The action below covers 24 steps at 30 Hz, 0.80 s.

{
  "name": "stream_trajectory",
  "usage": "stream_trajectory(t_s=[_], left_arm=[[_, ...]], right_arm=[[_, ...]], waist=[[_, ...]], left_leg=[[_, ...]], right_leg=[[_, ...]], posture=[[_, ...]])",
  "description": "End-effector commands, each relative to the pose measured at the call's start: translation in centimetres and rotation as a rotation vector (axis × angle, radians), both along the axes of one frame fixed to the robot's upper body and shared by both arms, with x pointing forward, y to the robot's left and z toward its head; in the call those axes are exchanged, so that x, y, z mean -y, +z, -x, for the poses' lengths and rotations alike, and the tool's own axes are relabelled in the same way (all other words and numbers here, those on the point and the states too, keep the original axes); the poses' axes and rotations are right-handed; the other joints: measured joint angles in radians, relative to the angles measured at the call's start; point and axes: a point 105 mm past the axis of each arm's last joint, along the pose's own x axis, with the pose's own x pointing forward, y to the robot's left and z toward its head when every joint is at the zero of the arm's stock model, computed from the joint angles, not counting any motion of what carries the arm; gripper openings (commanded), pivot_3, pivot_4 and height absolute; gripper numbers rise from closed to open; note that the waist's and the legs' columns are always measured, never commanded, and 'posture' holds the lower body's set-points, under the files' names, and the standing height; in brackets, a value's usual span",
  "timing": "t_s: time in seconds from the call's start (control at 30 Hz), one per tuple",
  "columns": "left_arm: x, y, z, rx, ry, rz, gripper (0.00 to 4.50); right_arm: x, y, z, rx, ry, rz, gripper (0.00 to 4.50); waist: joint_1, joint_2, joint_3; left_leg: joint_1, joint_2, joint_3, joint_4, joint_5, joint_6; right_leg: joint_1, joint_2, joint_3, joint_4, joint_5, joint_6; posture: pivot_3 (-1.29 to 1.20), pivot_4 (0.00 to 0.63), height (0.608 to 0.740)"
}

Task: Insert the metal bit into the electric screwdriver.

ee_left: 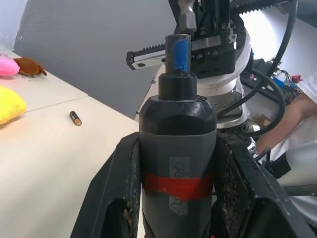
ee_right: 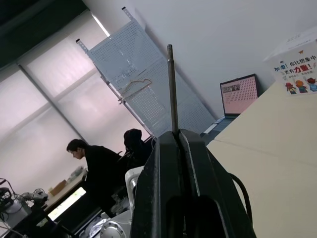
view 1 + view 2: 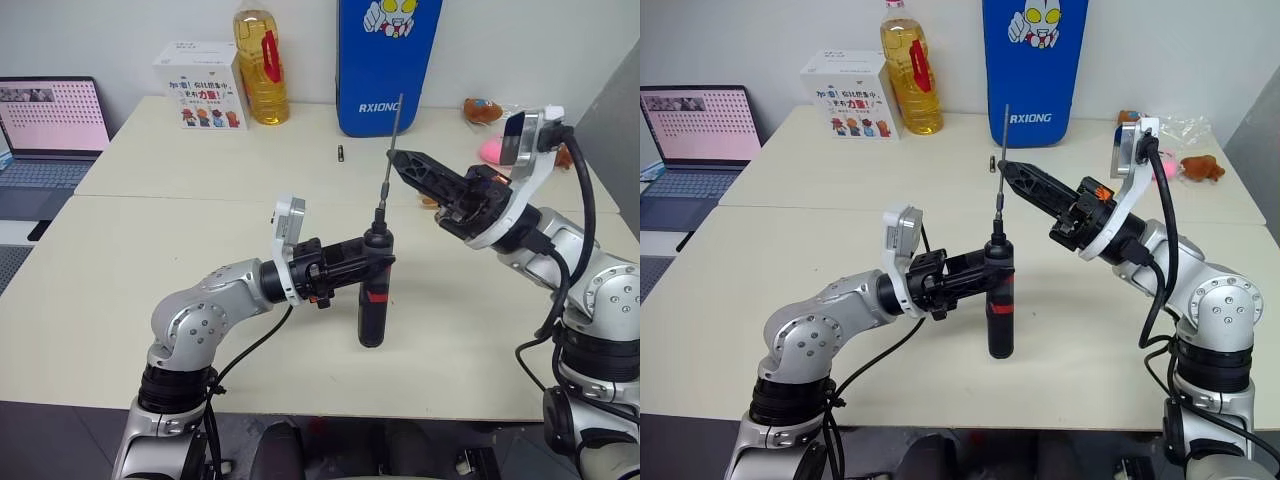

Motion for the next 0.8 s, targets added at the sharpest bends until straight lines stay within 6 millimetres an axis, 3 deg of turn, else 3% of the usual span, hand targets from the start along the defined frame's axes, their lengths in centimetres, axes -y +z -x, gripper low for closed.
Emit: stream_trajectory(t_s=[0.03, 0.8], left_arm=[[0.26, 1.41, 1.04, 0.070, -0.046, 0.026, 1.67], [0.29, 1.49, 1.18, 0.071, -0.044, 0.028, 1.67]], right_arm=[[-0.18, 0.83, 0.95, 0.049, 0.021, -0.007, 0.03], [-0.31, 0.47, 0.80, 0.049, 0.026, 0.023, 0.03]], waist=[[0.000, 0.000, 0.000], [0.000, 0.000, 0.000]], left_leg=[[0.000, 0.000, 0.000, 0.000, 0.000, 0.000], [0.000, 0.000, 0.000, 0.000, 0.000, 0.000]], right_leg=[[0.000, 0.000, 0.000, 0.000, 0.000, 0.000], [0.000, 0.000, 0.000, 0.000, 0.000, 0.000]], posture=[[0.00, 0.150, 0.740], [0.00, 0.150, 0.740]])
